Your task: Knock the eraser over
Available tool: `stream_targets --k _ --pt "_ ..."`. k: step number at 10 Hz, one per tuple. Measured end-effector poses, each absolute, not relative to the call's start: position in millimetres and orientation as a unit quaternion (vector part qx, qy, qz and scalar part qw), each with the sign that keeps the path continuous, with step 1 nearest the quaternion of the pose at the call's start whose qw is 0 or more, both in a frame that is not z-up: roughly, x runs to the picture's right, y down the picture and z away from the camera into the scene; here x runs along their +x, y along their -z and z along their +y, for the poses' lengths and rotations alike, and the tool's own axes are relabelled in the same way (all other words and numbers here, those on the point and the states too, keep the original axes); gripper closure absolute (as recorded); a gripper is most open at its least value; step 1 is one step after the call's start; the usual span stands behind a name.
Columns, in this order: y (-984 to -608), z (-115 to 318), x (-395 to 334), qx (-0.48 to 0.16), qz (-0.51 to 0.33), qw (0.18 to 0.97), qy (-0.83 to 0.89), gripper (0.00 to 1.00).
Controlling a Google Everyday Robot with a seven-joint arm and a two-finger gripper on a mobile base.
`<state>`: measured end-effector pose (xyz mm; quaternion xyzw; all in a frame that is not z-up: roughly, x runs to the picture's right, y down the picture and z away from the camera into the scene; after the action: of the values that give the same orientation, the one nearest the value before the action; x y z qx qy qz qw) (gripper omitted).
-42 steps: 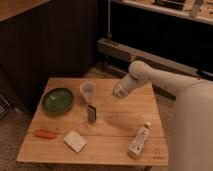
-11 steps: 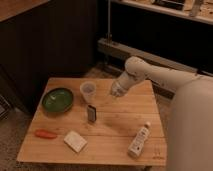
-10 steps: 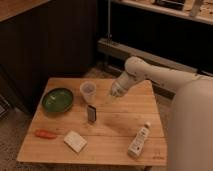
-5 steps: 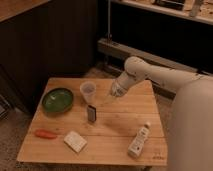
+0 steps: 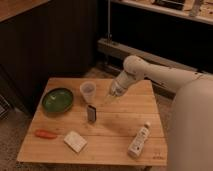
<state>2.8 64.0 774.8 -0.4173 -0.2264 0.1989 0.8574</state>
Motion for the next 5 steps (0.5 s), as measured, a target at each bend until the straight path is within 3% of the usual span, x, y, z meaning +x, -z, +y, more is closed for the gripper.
stream_targets --k 5 --pt "-797 71 -28 -0.366 -0.253 0.886 -0.131 1.0"
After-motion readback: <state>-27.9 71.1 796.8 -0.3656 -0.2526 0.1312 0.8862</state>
